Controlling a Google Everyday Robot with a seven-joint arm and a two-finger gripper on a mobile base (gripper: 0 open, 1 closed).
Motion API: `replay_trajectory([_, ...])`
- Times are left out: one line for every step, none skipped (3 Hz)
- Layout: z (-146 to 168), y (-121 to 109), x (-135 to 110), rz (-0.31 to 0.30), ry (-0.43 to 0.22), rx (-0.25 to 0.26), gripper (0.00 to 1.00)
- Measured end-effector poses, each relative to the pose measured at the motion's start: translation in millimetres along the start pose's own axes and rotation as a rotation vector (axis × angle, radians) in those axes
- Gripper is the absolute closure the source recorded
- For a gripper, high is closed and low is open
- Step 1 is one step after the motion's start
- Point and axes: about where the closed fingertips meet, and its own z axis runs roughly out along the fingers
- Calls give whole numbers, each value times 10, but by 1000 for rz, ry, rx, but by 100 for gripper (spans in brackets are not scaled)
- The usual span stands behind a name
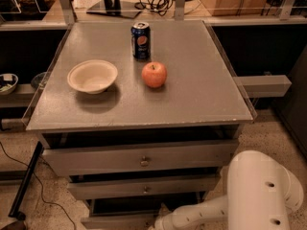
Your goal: Open bottom drawer
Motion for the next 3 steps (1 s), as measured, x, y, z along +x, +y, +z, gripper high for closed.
replay_trajectory([0, 0, 0, 0, 0, 0, 41])
replay_trajectory([0, 0, 0, 0, 0, 0, 72])
replay_trajectory([0, 1, 0, 0, 0, 0, 95])
